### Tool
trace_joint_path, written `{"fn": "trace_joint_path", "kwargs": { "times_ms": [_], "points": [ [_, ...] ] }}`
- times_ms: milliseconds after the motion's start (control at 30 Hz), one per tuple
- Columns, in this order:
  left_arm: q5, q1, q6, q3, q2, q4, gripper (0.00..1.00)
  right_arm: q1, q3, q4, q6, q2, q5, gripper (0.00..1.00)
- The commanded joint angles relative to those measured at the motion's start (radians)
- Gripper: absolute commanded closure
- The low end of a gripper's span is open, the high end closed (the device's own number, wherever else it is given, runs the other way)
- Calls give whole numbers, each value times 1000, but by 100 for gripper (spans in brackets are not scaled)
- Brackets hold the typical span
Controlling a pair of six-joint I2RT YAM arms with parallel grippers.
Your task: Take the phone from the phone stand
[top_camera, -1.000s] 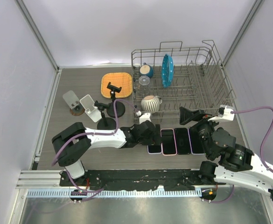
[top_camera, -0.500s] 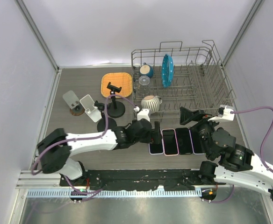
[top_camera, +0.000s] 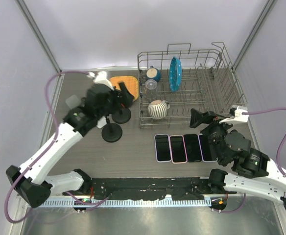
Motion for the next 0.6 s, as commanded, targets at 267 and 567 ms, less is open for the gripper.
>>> {"fn": "trace_joint_path", "kwargs": {
  "times_ms": [267, 567],
  "points": [
    [273, 655, 97, 118, -254, -212, 0, -73, 282, -109, -102, 308, -64, 0],
    [-73, 666, 199, 177, -575, -349, 0, -568, 377, -239, 23, 323, -310, 0]
  ]
}}
